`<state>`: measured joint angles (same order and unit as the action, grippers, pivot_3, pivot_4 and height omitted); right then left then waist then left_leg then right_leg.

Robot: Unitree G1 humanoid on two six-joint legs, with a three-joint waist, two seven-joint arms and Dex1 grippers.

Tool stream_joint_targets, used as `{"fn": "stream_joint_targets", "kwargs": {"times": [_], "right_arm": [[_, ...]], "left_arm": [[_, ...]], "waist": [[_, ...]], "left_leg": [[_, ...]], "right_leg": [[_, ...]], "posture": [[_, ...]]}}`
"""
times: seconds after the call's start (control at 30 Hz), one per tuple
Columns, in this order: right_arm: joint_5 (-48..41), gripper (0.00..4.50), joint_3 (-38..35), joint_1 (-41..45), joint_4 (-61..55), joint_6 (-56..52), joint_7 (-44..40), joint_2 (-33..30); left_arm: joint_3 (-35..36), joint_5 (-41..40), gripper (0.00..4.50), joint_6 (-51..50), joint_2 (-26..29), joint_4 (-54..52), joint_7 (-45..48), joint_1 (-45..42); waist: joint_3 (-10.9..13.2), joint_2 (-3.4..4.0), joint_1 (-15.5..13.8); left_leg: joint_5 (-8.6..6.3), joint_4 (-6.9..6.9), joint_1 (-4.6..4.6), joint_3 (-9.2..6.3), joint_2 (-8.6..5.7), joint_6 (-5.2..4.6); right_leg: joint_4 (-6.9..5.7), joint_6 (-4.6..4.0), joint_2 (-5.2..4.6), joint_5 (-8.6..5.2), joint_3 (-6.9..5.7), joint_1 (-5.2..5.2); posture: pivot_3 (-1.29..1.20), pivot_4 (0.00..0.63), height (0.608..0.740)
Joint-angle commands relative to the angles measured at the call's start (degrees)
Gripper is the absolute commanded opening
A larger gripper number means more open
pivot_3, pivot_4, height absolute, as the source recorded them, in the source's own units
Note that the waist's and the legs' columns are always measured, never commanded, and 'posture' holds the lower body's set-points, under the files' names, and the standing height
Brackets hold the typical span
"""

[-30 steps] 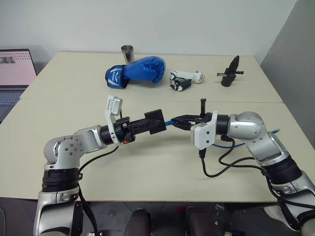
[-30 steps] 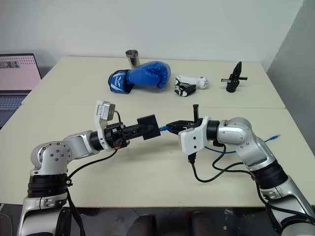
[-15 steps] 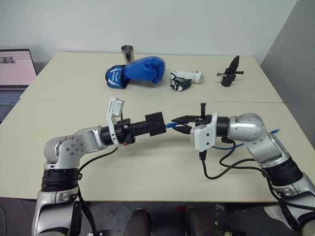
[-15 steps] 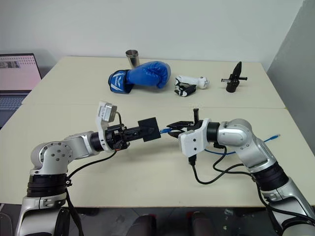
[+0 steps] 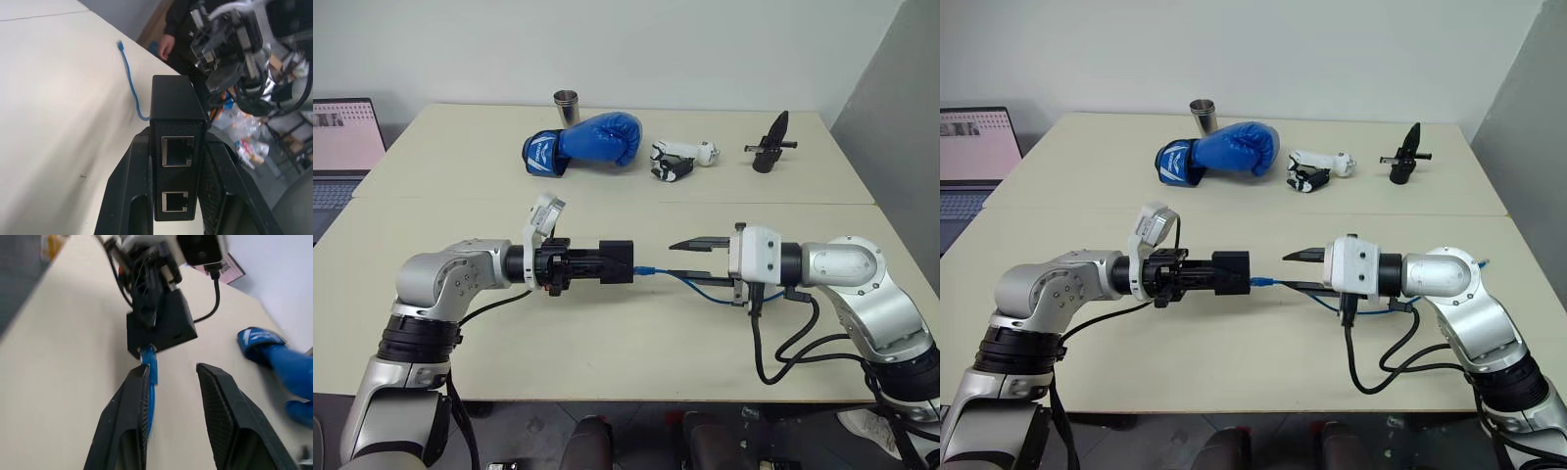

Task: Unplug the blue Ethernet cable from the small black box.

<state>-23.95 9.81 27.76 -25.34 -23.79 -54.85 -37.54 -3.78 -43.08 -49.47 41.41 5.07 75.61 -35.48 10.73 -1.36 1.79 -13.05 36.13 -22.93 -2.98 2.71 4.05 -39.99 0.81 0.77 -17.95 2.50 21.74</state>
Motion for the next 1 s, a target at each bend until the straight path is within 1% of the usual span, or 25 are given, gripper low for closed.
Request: {"fn": "stream_joint_targets", "kwargs": {"times": [0.03,0.07,0.1,0.2,0.3,0.37,0.8,1.0], "right_arm": [[-10.5,1.95,-3.06,-0.83,-2.78,-14.39,4.88,2.55],[-12.72,2.09,-3.3,-0.88,-3.06,-17.08,5.94,3.5],[-13.92,2.33,-3.45,-0.82,-3.33,-18.67,6.87,4.36],[-15.48,2.97,-3.96,-0.14,-2.76,-21.82,10.19,6.97],[-15.66,2.98,-3.48,0.27,-1.9,-23.31,11.58,8.33],[-16.17,2.98,-3.28,0.52,-1.31,-24.32,12.25,9.22],[-18.98,2.98,-3.23,1.81,2.11,-29.52,14.13,13.43],[-19.23,2.98,-2.91,2.13,3.14,-30.64,14.13,14.24]], "left_arm": [[-0.72,2.8,0.8,4.51,1.27,0.87,5.0,-3.07],[-0.76,3.09,0.8,4.95,1.15,0.99,5.7,-3.32],[-0.83,3.44,0.8,5.38,1.09,0.99,6.23,-3.46],[-0.81,4.06,0.8,5.7,0.92,0.72,7.19,-3.49],[-0.67,4.24,0.8,5.75,0.84,-0.29,7.61,-2.85],[-0.53,4.22,0.8,5.72,0.77,-0.64,7.61,-2.54],[0.01,3.77,0.8,5.45,0.54,-1.83,6.98,-1.77],[0.05,3.8,0.8,5.46,0.32,-1.93,6.8,-1.77]], "waist": [[0.0,0.0,-0.01],[0.0,0.0,0.01],[0.0,0.0,0.04],[0.0,0.0,0.11],[0.01,0.01,0.08],[0.01,0.01,0.08],[0.01,0.01,0.1],[0.01,0.01,0.09]], "left_leg": [[0.0,0.0,-0.01,0.0,0.0,0.0],[0.0,0.0,-0.03,0.01,0.0,0.0],[0.0,-0.01,-0.03,0.02,0.0,-0.01],[-0.01,-0.02,-0.08,0.04,0.0,-0.01],[-0.01,-0.02,-0.1,0.04,0.0,-0.01],[-0.01,-0.02,-0.11,0.04,0.0,-0.02],[-0.01,-0.02,-0.18,0.04,0.02,-0.02],[-0.01,-0.02,-0.28,0.04,0.02,-0.02]], "right_leg": [[0.01,0.0,0.0,0.0,0.0,0.01],[0.01,0.0,0.01,0.0,0.0,0.02],[0.02,0.0,0.01,0.0,0.01,0.03],[0.02,0.01,0.02,-0.01,0.03,0.1],[0.02,0.05,0.03,-0.03,0.03,0.13],[0.02,0.27,0.03,-0.16,0.03,0.14],[0.01,0.28,0.05,-0.17,0.03,0.23],[0.01,0.27,0.06,-0.16,0.03,0.32]], "posture": [[0.0,0.15,0.74],[0.0,0.15,0.74],[0.0,0.15,0.74],[0.0,0.15,0.74],[0.0,0.15,0.74],[0.0,0.15,0.74],[0.0,0.15,0.74],[0.0,0.15,0.74]]}}
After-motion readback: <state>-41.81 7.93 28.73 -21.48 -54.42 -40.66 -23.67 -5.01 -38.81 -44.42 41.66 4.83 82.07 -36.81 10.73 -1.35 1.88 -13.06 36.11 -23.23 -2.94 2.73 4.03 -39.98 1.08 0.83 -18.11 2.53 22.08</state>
